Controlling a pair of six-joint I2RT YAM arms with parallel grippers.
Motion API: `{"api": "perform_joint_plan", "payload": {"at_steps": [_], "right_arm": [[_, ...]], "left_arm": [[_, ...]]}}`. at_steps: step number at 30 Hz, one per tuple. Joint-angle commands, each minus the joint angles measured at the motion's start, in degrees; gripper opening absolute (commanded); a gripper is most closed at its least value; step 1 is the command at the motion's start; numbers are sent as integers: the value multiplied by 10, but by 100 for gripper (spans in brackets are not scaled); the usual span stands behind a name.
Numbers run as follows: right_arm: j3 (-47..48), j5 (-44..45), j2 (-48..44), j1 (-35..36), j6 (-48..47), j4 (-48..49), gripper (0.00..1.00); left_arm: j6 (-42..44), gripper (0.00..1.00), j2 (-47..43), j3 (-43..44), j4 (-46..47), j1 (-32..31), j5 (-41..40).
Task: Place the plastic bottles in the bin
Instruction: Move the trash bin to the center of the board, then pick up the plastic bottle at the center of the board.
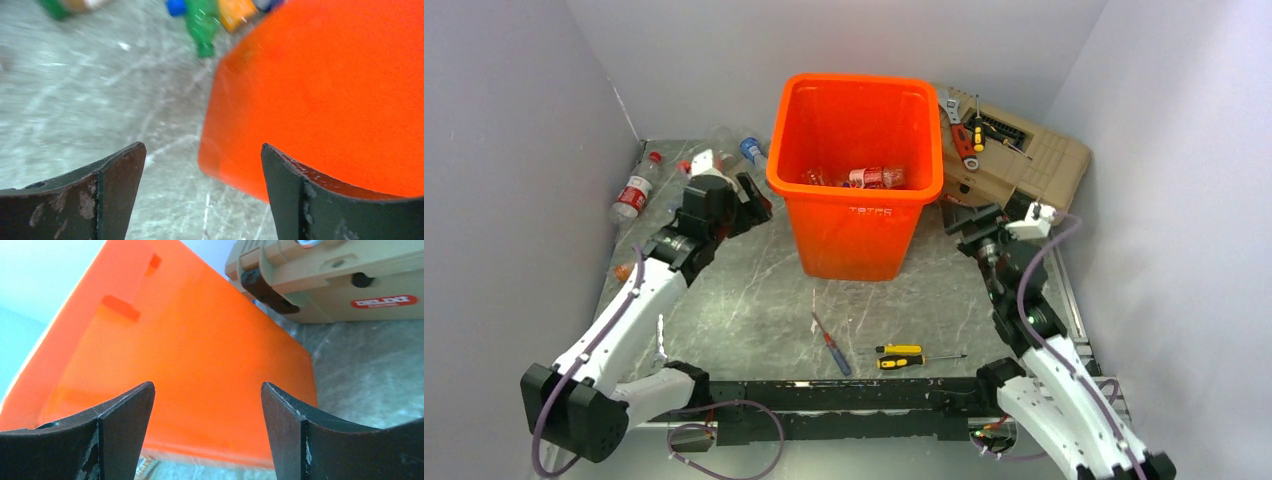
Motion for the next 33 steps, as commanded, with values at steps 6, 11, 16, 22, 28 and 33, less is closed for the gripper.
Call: {"api": "perform_joint_plan", "payload": {"at_steps": [6,11,16,22,28,33], "right_arm": [[-118,-62,-223,1,-57,-191,79],[-177,-109,-305,1,-43,-206,78],[-208,-156,-350,1,-43,-225,77],[-238,-172,-395,1,-50,-230,77],[-229,-180,-382,3,-80,-224,77],[-199,-165,-382,10,-108,-237,77]], "left_arm": [[54,100,46,58,-207,253,-48],[58,99,59,41,-170,343,21],[54,100,57,35,-139,344,-21],[-168,99,15,-27,-144,346,-70],[-386,99,-70,-159,-34,353,-98],[-435,99,1,-148,-33,396,-85]]}}
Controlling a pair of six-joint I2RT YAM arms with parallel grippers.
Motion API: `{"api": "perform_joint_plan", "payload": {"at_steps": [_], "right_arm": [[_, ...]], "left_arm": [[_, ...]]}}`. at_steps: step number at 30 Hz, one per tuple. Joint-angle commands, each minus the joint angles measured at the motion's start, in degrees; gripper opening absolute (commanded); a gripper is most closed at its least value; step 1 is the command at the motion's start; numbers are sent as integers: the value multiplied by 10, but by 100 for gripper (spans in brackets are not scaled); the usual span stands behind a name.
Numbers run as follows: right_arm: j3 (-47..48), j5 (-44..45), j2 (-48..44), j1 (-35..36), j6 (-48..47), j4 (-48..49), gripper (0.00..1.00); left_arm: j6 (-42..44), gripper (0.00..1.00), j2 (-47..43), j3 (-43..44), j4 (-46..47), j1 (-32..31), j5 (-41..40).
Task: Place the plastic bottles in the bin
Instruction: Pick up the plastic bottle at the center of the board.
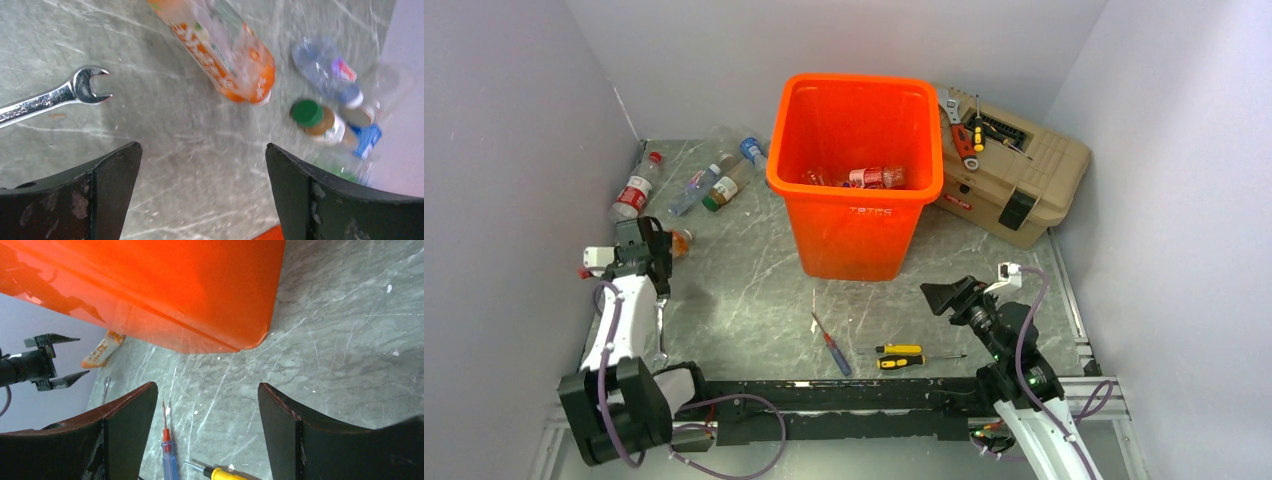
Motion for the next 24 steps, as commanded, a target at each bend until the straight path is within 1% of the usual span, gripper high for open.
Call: {"api": "perform_joint_plan", "payload": {"at_steps": [1,4,8,13,14,18,24], "right_arm": [[43,3,4,6,-37,7,77],[50,8,9,7,-46,5,77],[56,10,16,7,-49,6,77],[66,13,27,7,-55,2,77],[66,12,29,7,-55,2,77],[65,15,35,7,-55,-3,77],[64,17,21,7,-46,-15,77]], "left_arm": [[-104,99,51,3,64,46,3],[-119,100,79,-10,102,72,11],[-113,100,140,-8,149,118,37],[-103,99,195,-1,205,136,50],[-101,97,209,5,209,137,53],[-87,84,253,20,224,137,73],[-74,64,253,4,254,138,87]]}}
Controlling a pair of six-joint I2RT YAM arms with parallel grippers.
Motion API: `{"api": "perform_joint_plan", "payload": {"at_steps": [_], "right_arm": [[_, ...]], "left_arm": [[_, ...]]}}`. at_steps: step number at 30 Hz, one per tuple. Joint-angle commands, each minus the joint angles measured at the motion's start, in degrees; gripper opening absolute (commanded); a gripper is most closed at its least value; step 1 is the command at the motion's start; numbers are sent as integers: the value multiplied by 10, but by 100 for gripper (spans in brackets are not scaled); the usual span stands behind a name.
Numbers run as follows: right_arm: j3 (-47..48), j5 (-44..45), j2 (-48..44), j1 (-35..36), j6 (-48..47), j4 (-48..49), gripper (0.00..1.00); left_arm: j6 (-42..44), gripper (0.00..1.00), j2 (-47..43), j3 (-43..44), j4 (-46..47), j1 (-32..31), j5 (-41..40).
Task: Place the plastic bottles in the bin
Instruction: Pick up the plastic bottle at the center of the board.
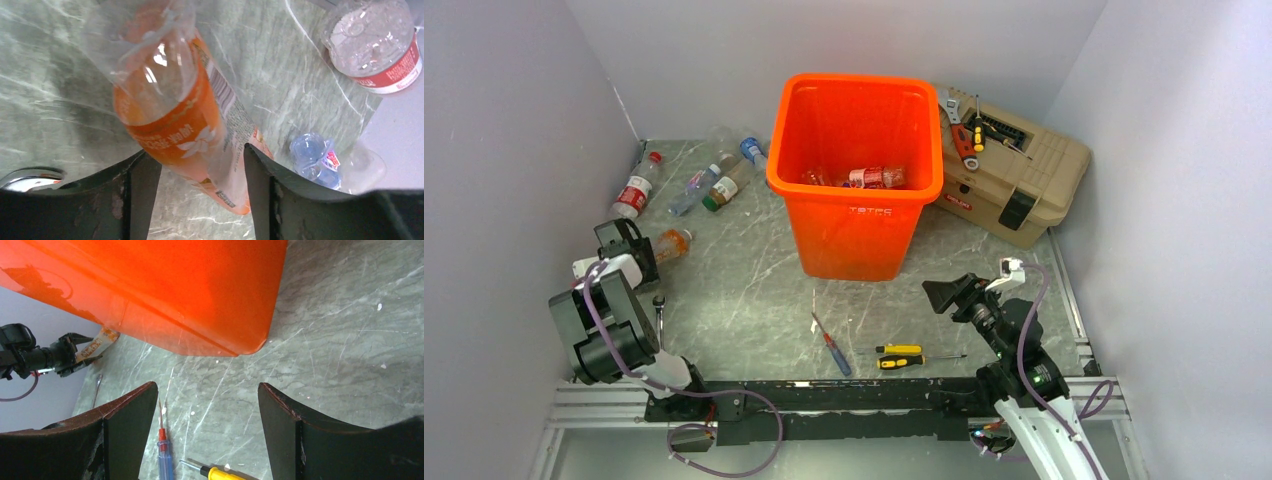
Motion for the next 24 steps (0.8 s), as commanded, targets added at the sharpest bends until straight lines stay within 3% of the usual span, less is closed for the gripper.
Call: {"api": "perform_joint_plan", "payload": {"at_steps": [1,8,15,24], "right_arm": [[24,9,-10,3,-1,-5,77],[52,6,-8,3,-7,-23,77],[90,-1,-6,3,-17,-32,77],[220,-35,49,3,-74,-30,79]], "left_arm": [[17,60,-2,2,33,3,16],[33,28,-45,6,35,2,49],[68,0,-130,34,-20,2,89],[165,0,-285,143,-74,-6,206]]}}
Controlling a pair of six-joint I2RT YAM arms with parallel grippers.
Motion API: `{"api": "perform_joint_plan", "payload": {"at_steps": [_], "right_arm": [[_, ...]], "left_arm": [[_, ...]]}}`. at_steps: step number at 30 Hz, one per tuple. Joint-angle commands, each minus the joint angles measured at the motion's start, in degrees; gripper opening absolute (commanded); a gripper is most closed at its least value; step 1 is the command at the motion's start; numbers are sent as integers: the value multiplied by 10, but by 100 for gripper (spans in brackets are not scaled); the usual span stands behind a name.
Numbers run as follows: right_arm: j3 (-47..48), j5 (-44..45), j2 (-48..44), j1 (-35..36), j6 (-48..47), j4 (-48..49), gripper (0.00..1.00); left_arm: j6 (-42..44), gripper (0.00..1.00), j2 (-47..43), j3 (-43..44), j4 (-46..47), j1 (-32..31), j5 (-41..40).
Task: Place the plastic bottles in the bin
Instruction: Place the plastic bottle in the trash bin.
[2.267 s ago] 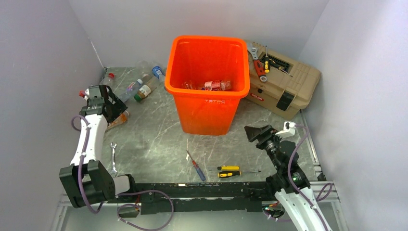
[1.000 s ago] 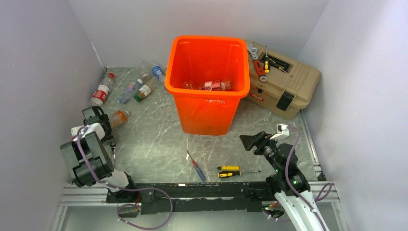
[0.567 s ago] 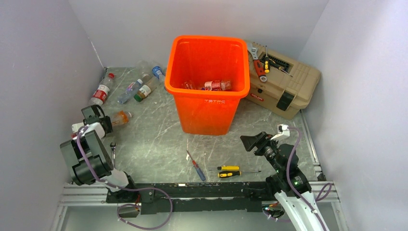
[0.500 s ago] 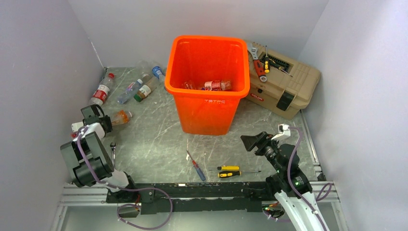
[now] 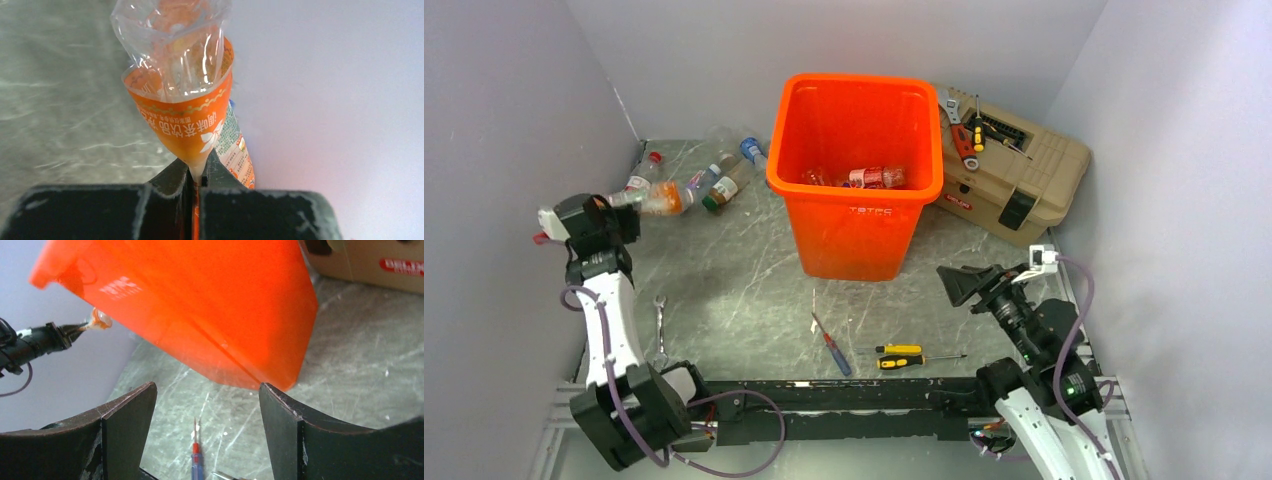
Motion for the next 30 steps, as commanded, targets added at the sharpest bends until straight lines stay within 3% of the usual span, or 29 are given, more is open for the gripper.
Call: {"api": "perform_joint_plan", "payload": {"at_steps": [1,8,14,17,23,25,30], "right_arm": [[81,-34,23,3,-45,23,79],[219,-146,90,3,-75,70,80],[373,-318,244,7,-63,128,82],[439,-360,321,18,-50,152,86],[555,-396,476,65,-7,216,99],[620,-358,538,118,-36,184,100],[762,-274,660,216,-116,105,100]], "left_arm": [[84,0,-61,101,-30,-9,83],[148,0,-77,244,-18,-33,199],[28,0,-57,261,286,-60,389],[-4,0,-50,281,377,-82,451],[-45,0,-42,285,507,-169,522],[-80,0,-37,277,569,-188,539],[-55,0,-48,275,551,-217,562]]}}
